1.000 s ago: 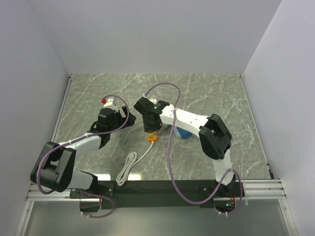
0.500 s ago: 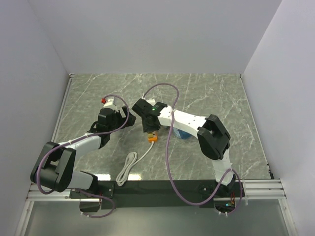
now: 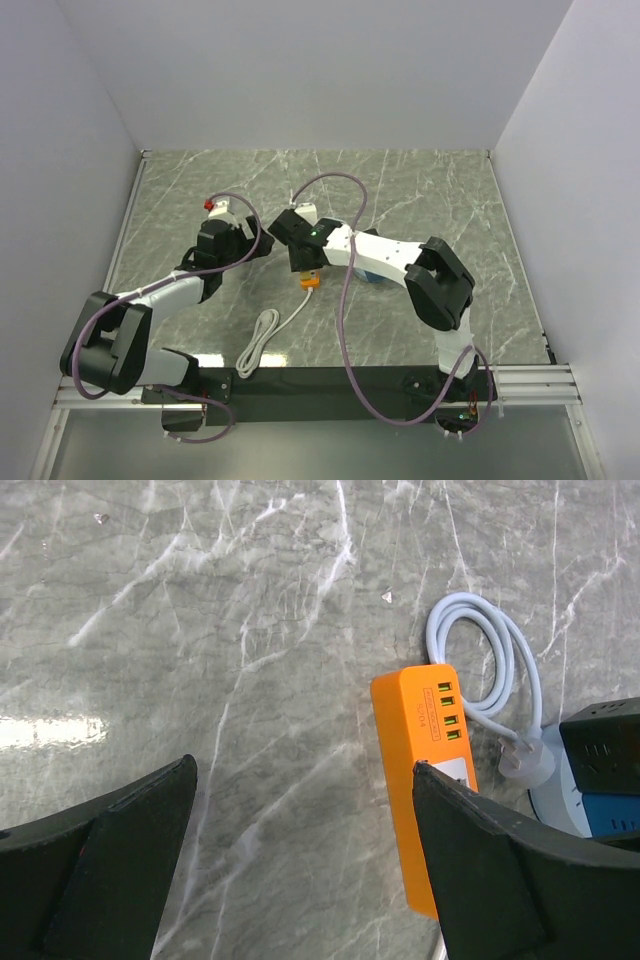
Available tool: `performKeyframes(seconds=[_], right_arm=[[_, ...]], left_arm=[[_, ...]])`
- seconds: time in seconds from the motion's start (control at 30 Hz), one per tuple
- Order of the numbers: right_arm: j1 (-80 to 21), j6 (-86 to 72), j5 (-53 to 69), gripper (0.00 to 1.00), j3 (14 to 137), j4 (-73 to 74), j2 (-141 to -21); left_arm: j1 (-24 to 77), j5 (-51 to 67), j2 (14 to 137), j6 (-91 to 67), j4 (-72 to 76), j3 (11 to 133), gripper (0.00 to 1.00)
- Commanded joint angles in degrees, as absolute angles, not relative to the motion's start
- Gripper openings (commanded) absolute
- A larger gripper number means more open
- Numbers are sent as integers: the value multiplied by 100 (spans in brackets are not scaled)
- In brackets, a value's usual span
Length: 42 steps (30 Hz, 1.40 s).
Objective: Insert the plug
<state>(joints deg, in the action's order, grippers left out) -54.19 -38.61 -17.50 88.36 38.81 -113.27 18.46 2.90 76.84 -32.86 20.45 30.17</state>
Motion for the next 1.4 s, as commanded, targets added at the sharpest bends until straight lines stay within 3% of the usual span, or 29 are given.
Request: performKeyframes(seconds=[0.0, 0.13, 0.23, 0.27, 0.5, 0.57, 0.73, 0.87, 1.13, 1.37], right_arm=[[-5546, -4078, -1837, 0, 8297, 3964, -11584], [-5563, -3982, -1793, 0, 8148, 3718, -11400], [-5563, -3780, -1846, 12, 8121, 3499, -11128], [-5563, -3718, -1889, 22, 8130, 3420, -11075], [-5528, -3138, -2206, 58, 8244, 3015, -10451], [-5502, -2954, -2233, 89, 8201, 2954, -10337], [-5441, -2672, -2337, 92, 7614, 2594, -9652], [-5283, -2514, -2452, 94, 6752, 1945, -8346], [-4062, -2154, -2295, 96, 4749, 695, -6040], [-2351, -2109, -1759, 97, 3868, 308, -4371]], left_arm=[[1819, 158, 7462, -3164, 2004, 2979, 95], [1819, 114, 7357, -3182, 1925, 2979, 95], [1819, 53, 7269, -3182, 1846, 3023, 97], [1819, 35, 7251, -3182, 1802, 3041, 98], [1819, 18, 7233, -3173, 1521, 3243, 99], [1819, 18, 7233, -3155, 1433, 3330, 99], [1819, -167, 6970, -3094, 1074, 3463, 99], [1819, -263, 6357, -3085, 844, 3454, 99], [1819, -561, 5143, -3129, 229, 3524, 99], [1828, -1186, 4466, -3190, -457, 3718, 100]])
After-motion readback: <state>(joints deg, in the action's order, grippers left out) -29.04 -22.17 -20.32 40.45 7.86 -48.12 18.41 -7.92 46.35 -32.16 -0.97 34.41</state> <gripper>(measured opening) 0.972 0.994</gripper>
